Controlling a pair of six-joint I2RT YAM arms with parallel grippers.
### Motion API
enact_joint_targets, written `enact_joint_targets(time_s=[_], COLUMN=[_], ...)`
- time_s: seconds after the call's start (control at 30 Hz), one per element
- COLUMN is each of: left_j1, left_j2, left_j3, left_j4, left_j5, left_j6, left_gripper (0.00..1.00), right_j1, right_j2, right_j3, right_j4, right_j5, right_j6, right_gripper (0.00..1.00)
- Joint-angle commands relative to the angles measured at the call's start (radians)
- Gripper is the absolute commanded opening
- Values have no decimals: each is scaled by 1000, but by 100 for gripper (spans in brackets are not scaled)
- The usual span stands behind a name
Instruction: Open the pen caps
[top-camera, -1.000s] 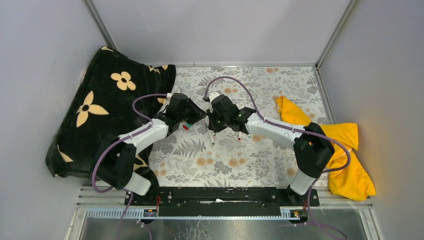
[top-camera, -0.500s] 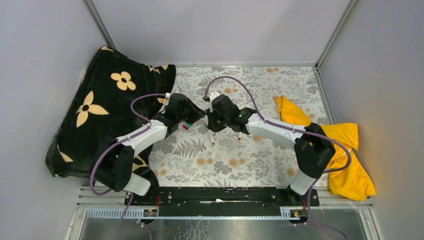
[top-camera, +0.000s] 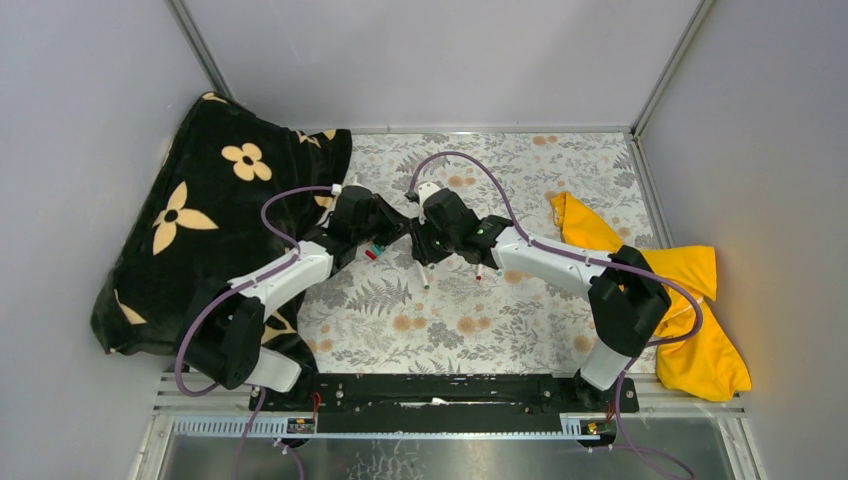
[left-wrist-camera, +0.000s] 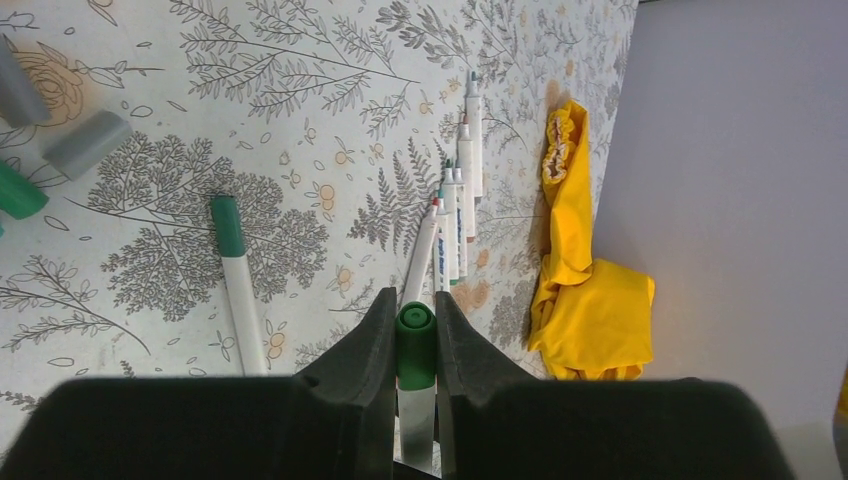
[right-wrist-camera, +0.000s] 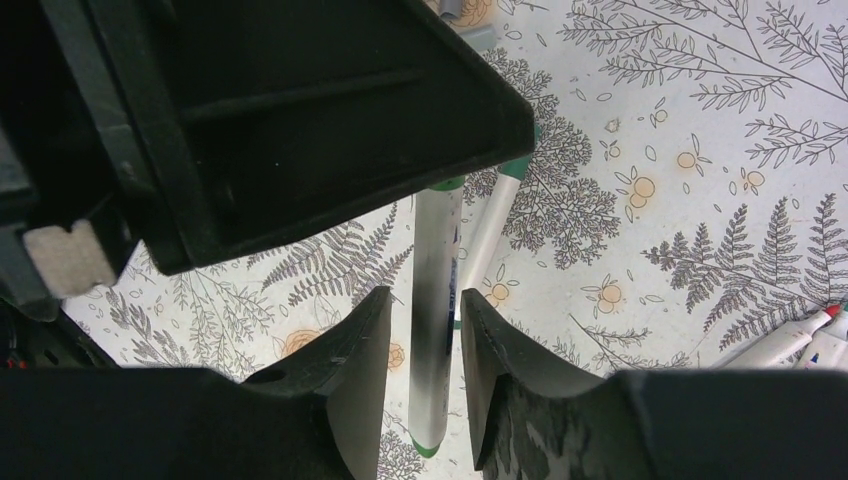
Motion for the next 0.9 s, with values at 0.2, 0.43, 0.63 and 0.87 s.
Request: enact_joint_targets(time_s=[0.2,0.43,0.63,0.87], left_j1=[-6,-6,32,192], left_j2=[-34,-25,-2,60], left_j3=[2,9,13,67], left_j4=[73,74,74,75], left_j5=[62,72,68,154], left_j6=[-49,-52,-39,-32], left_gripper=[0,0,0,0], right_j1=[7,5,5,4], right_j2=[-44,-53,-72,-125], right_j3=[31,23,-24,-138], right_j4=[78,89,97,111], right_j5=[-6,7,4,4], right_j6=[-2,-3,6,32], right_gripper=[33,0,0,0])
